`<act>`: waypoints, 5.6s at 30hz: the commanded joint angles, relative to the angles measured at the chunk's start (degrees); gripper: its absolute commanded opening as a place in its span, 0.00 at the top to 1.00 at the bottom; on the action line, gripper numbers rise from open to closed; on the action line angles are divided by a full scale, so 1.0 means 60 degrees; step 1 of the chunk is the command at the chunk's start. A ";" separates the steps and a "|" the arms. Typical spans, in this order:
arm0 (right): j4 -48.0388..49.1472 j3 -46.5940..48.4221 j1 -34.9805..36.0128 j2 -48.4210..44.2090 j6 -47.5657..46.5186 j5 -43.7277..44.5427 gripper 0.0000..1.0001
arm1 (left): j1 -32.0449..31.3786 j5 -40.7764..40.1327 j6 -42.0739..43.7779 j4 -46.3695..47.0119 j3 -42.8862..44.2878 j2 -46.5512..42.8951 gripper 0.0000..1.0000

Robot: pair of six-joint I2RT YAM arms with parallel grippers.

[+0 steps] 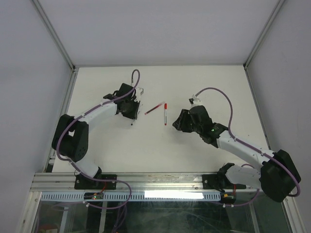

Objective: Insert the pens into the pen caps
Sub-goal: Pick up the pen from the center of the board, then insert the pen cap onto the pen.

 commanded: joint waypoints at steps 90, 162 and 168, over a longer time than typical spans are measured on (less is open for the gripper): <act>0.1594 -0.0480 0.0340 -0.2882 -0.3326 -0.2963 1.00 | -0.3197 0.1014 -0.4321 0.4505 -0.1061 -0.4117 0.58; -0.3994 -0.0210 0.0267 -0.5422 0.2039 0.3676 1.00 | -0.4330 0.0369 -0.0293 0.1184 0.5584 0.4765 0.56; -0.3997 -0.0210 0.0259 -0.5429 0.2079 0.3662 1.00 | -0.4343 0.0348 -0.0308 0.1183 0.5592 0.4897 0.57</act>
